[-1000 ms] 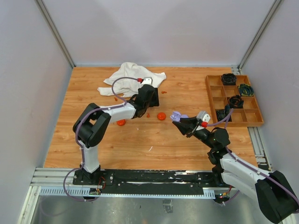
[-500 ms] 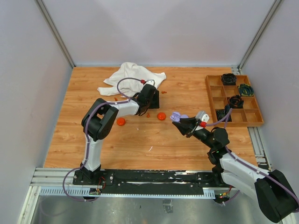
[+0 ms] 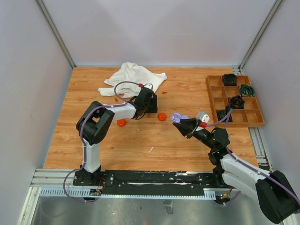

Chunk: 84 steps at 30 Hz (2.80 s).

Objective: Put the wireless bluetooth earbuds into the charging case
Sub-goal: Pick up the earbud from the center of the board.

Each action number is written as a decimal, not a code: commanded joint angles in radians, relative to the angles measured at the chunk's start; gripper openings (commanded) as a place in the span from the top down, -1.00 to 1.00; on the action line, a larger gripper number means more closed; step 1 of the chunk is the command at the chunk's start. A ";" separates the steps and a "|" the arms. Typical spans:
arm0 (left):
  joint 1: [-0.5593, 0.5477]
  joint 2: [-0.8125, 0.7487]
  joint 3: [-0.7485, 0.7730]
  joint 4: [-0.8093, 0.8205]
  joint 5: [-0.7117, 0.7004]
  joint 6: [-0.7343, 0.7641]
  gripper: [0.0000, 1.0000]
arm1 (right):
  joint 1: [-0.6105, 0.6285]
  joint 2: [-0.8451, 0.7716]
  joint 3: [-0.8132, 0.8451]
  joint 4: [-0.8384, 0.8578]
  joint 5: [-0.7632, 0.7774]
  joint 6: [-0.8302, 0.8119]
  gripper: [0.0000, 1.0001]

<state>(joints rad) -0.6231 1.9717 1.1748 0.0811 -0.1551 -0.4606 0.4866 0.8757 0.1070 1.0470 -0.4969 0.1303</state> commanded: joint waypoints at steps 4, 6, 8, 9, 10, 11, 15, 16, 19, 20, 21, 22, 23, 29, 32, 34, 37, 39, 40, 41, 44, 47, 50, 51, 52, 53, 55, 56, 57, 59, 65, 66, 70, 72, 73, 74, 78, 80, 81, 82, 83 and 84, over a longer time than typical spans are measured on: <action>0.005 -0.078 -0.052 -0.092 -0.022 0.014 -0.16 | -0.029 -0.011 0.010 0.021 -0.003 -0.005 0.95; 0.005 -0.097 -0.048 -0.102 -0.027 0.022 -0.16 | -0.029 -0.011 0.010 0.021 -0.003 -0.004 0.95; 0.005 -0.115 -0.039 -0.117 -0.034 0.034 -0.16 | -0.029 -0.011 0.010 0.021 -0.004 -0.004 0.95; 0.005 -0.123 -0.032 -0.125 -0.040 0.042 -0.15 | -0.029 -0.011 0.010 0.020 -0.004 -0.004 0.95; 0.006 -0.127 -0.024 -0.133 -0.049 0.051 -0.14 | -0.030 -0.012 0.010 0.019 -0.003 -0.005 0.95; 0.008 -0.128 -0.011 -0.144 -0.057 0.065 -0.13 | -0.029 -0.012 0.010 0.019 -0.004 -0.005 0.95; 0.022 -0.102 0.053 -0.205 -0.075 0.103 -0.09 | -0.029 -0.012 0.009 0.017 -0.004 -0.004 0.95; 0.026 -0.087 0.075 -0.226 -0.074 0.113 -0.08 | -0.029 -0.012 0.010 0.015 -0.003 -0.005 0.95; 0.038 -0.042 0.135 -0.279 -0.065 0.137 -0.03 | -0.030 -0.012 0.013 0.010 -0.004 -0.004 0.95; 0.045 -0.029 0.151 -0.292 -0.059 0.142 -0.02 | -0.029 -0.012 0.013 0.007 -0.004 -0.004 0.95; 0.049 -0.017 0.166 -0.302 -0.052 0.145 -0.01 | -0.029 -0.012 0.013 0.007 -0.005 -0.004 0.95; 0.055 -0.003 0.186 -0.311 -0.044 0.147 0.00 | -0.030 -0.012 0.013 0.006 -0.005 -0.005 0.95; 0.060 0.010 0.200 -0.322 -0.035 0.150 0.01 | -0.030 -0.011 0.012 0.005 -0.004 -0.006 0.95; 0.077 0.076 0.261 -0.372 0.018 0.167 0.13 | -0.029 -0.011 0.013 0.002 -0.002 -0.006 0.95; 0.080 0.089 0.270 -0.383 0.027 0.168 0.18 | -0.029 -0.008 0.014 0.002 -0.001 -0.007 0.95; 0.083 0.096 0.273 -0.387 0.034 0.168 0.20 | -0.029 -0.007 0.014 0.001 -0.002 -0.006 0.95; 0.085 0.110 0.283 -0.398 0.043 0.169 0.26 | -0.029 -0.006 0.015 0.002 -0.002 -0.005 0.95; 0.086 0.119 0.291 -0.411 0.051 0.172 0.29 | -0.029 -0.006 0.015 0.001 0.000 -0.005 0.95; 0.086 0.123 0.293 -0.417 0.053 0.171 0.30 | -0.029 -0.006 0.015 0.001 0.000 -0.004 0.95; 0.086 0.125 0.295 -0.425 0.053 0.170 0.30 | -0.029 -0.007 0.015 0.001 0.000 -0.004 0.95; 0.086 0.120 0.292 -0.444 0.051 0.166 0.30 | -0.029 -0.009 0.014 -0.001 0.000 -0.004 0.95; 0.086 0.116 0.293 -0.468 0.056 0.165 0.30 | -0.029 -0.010 0.015 0.001 -0.002 -0.004 0.95; 0.086 0.114 0.297 -0.487 0.055 0.166 0.30 | -0.029 -0.013 0.014 0.002 -0.003 -0.002 0.95; 0.086 0.114 0.300 -0.491 0.052 0.166 0.30 | -0.030 -0.014 0.014 0.001 -0.003 -0.002 0.95; 0.086 0.116 0.302 -0.499 0.048 0.167 0.30 | -0.029 -0.016 0.015 0.001 -0.003 -0.002 0.95; 0.086 0.117 0.306 -0.505 0.044 0.170 0.31 | -0.029 -0.017 0.014 0.000 -0.003 -0.001 0.95; 0.086 0.119 0.311 -0.514 0.039 0.173 0.31 | -0.029 -0.020 0.014 -0.002 -0.003 -0.001 0.95; 0.086 0.121 0.314 -0.517 0.036 0.174 0.31 | -0.029 -0.021 0.015 -0.002 -0.005 0.000 0.95; 0.086 0.124 0.319 -0.526 0.033 0.176 0.31 | -0.029 -0.021 0.016 -0.002 -0.005 0.000 0.95; 0.086 0.132 0.332 -0.541 0.030 0.179 0.32 | -0.029 -0.021 0.016 -0.001 -0.006 0.000 0.95; 0.086 0.146 0.344 -0.551 0.021 0.181 0.32 | -0.029 -0.021 0.016 -0.002 -0.009 0.002 0.95; 0.086 0.151 0.349 -0.552 0.020 0.181 0.32 | -0.029 -0.020 0.016 -0.002 -0.009 0.002 0.95; 0.085 0.179 0.379 -0.570 0.025 0.181 0.35 | -0.029 -0.021 0.016 -0.002 -0.007 0.000 0.95; 0.085 0.183 0.385 -0.575 0.025 0.179 0.37 | -0.029 -0.022 0.016 -0.003 -0.008 0.000 0.95; 0.085 0.184 0.385 -0.577 0.021 0.177 0.37 | -0.029 -0.024 0.016 -0.004 -0.006 0.000 0.95; 0.085 0.184 0.384 -0.578 0.018 0.177 0.37 | -0.029 -0.024 0.016 -0.004 -0.006 0.000 0.95; 0.082 0.174 0.374 -0.592 0.011 0.179 0.40 | -0.029 -0.024 0.016 -0.003 -0.006 0.000 0.95; 0.081 0.166 0.365 -0.599 0.009 0.180 0.40 | -0.029 -0.024 0.016 -0.002 -0.007 0.001 0.95; 0.079 0.163 0.363 -0.602 0.009 0.180 0.39 | -0.029 -0.024 0.016 -0.001 -0.008 0.001 0.95; 0.078 0.160 0.360 -0.605 0.009 0.180 0.38 | -0.030 -0.024 0.016 -0.001 -0.009 0.003 0.95; 0.076 0.159 0.359 -0.608 0.010 0.180 0.37 | -0.030 -0.024 0.016 0.000 -0.009 0.003 0.95; 0.074 0.159 0.359 -0.613 0.011 0.181 0.37 | -0.030 -0.024 0.016 0.001 -0.010 0.003 0.95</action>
<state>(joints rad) -0.5449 2.1181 1.5520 -0.4629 -0.1368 -0.2924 0.4866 0.8673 0.1070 1.0195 -0.4973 0.1310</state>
